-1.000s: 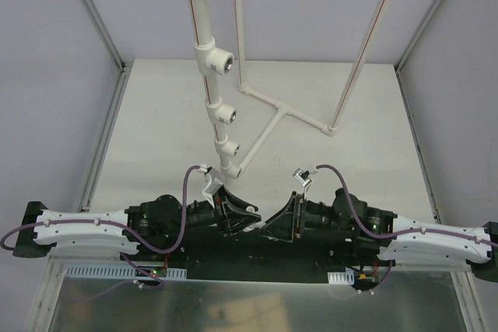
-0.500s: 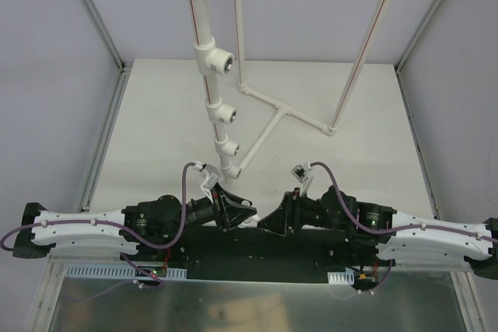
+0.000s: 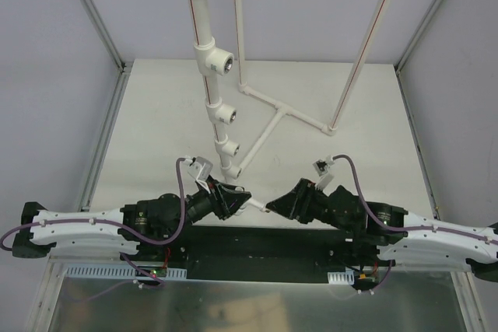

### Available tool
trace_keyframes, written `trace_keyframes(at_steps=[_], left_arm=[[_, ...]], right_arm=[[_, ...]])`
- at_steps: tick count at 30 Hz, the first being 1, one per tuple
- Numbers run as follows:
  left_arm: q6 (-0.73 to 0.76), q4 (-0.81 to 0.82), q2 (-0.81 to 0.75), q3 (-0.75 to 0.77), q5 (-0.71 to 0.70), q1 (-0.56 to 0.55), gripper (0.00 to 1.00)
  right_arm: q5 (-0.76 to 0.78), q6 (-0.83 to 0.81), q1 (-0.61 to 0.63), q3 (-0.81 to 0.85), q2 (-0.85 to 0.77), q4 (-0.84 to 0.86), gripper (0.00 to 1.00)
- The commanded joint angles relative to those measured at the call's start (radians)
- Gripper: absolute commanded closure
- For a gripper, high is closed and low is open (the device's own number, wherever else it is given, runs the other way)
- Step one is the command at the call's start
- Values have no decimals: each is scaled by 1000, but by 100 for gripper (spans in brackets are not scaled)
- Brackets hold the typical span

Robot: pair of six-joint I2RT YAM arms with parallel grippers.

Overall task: Install the water faucets
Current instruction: Pick up the water faucet from the center of the board.

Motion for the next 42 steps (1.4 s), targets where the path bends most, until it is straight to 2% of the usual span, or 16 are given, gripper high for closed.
trace_keyframes(at_steps=[1,4,7,13,16,21,29,34,42], left_arm=[[28,72,44,49,-89,-6,100],[78,191,65,9,-77,-8,100],[153,331,93,-38,-54,-8,100],[374,511,154,-74,-21,-23,100],[477,567,197,-85,-55,-32,100],[566,709,260,-109,-80,-36,100],[689,755,347,-72,-60,-39,100],[701,756,361,-78,-28,-39,100],[703,733,361,-85,77,-42,100]], right_arm=[[190,359,2,-6,-64,-54,40],[226,565,9,-61,-78,-8,39],[234,694,9,-62,-47,-8,38],[203,861,10,50,40,-187,35],[183,913,10,17,34,-128,33],[194,1027,10,-66,7,-40,33],[188,1136,10,-126,45,95,33],[195,1187,10,-172,63,215,34],[249,1256,10,-212,63,268,36]])
